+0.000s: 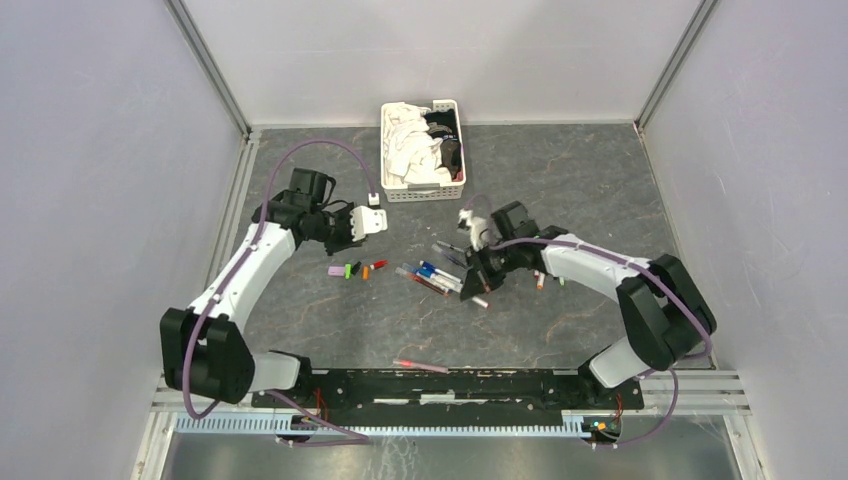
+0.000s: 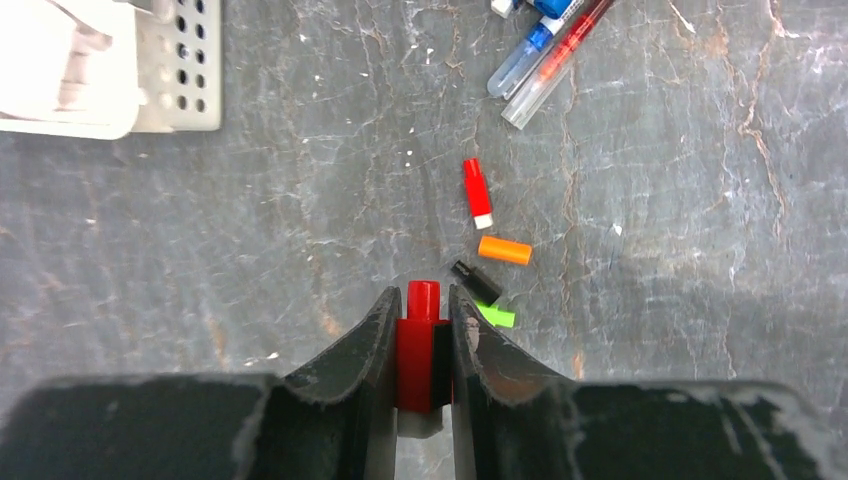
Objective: Open the pen caps
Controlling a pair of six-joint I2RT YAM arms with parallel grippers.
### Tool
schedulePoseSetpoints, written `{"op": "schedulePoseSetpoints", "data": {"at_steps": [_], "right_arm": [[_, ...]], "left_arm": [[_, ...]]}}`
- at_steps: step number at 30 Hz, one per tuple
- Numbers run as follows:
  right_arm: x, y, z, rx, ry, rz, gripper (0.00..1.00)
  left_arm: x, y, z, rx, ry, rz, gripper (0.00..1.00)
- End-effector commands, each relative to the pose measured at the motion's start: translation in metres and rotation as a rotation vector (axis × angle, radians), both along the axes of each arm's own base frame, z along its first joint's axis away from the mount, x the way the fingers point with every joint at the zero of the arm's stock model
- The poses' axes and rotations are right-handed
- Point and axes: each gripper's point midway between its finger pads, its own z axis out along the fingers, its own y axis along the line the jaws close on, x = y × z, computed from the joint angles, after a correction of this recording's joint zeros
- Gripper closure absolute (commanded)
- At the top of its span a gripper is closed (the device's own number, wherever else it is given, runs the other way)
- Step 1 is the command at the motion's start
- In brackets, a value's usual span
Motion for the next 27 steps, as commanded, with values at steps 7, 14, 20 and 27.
{"op": "schedulePoseSetpoints", "data": {"at_steps": [7, 14, 20, 27], "right_arm": [[0.135, -0.114, -0.013, -0.449, -0.324, -0.651, 1.00], [0.155, -0.139, -0.039, -0.572, -0.333, -0.766, 1.00], [0.163, -0.156, -0.051, -0.646, -0.340, -0.831, 1.00], [0.154, -0.175, -0.058, -0.726, -0.358, -0.870, 0.86]], "left_arm": [[0.039, 0.009, -0.076, -0.010, 0.110, 0.319, 0.94], [0.034, 0.013, -0.099, 0.037, 0.193, 0.341, 0.84], [0.027, 0.009, -0.084, 0.015, 0.192, 0.303, 0.61], [0.012, -0.006, -0.050, -0.068, 0.203, 0.231, 0.03]]}}
